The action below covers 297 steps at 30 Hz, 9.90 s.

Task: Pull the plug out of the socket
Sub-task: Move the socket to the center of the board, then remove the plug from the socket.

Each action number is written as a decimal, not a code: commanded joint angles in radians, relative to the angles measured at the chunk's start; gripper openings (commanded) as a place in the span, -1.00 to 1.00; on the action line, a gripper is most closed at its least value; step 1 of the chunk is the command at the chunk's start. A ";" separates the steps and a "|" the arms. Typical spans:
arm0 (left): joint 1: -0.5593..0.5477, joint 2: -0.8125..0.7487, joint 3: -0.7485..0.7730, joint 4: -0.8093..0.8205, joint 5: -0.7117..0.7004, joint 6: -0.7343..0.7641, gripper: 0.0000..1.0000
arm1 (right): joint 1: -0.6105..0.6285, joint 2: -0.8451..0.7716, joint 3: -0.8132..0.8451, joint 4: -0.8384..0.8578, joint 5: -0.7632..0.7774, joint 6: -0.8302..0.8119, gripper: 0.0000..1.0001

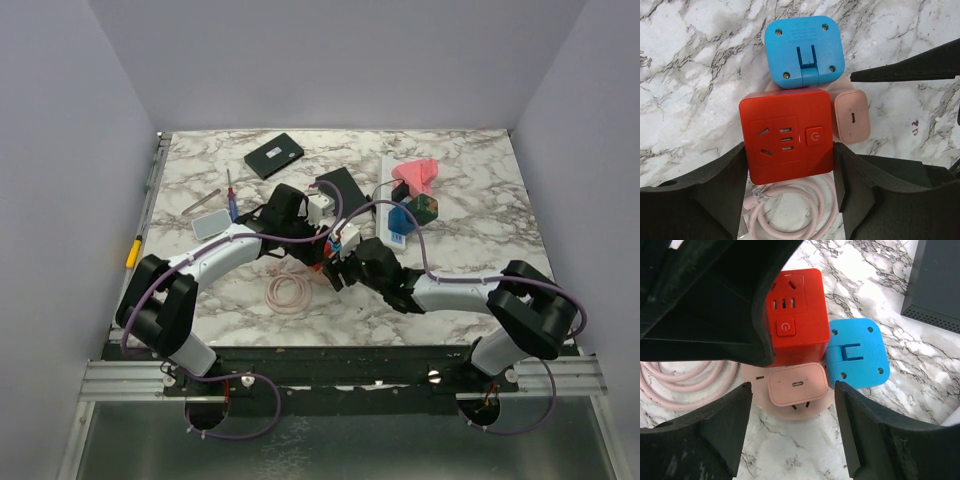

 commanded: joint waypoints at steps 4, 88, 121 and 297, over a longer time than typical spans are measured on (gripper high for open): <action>0.024 0.034 -0.005 -0.040 0.052 0.071 -0.46 | 0.006 0.033 0.029 0.051 -0.025 -0.036 0.42; 0.034 0.038 -0.010 -0.042 -0.181 0.065 -0.67 | -0.002 0.014 -0.006 0.033 0.042 0.132 -0.99; 0.035 0.064 -0.001 -0.049 -0.207 0.061 -0.67 | 0.138 0.087 0.039 0.031 0.238 -0.001 -0.99; 0.034 0.120 0.008 -0.055 -0.274 0.045 -0.73 | -0.011 0.014 0.008 0.027 0.107 0.175 -0.99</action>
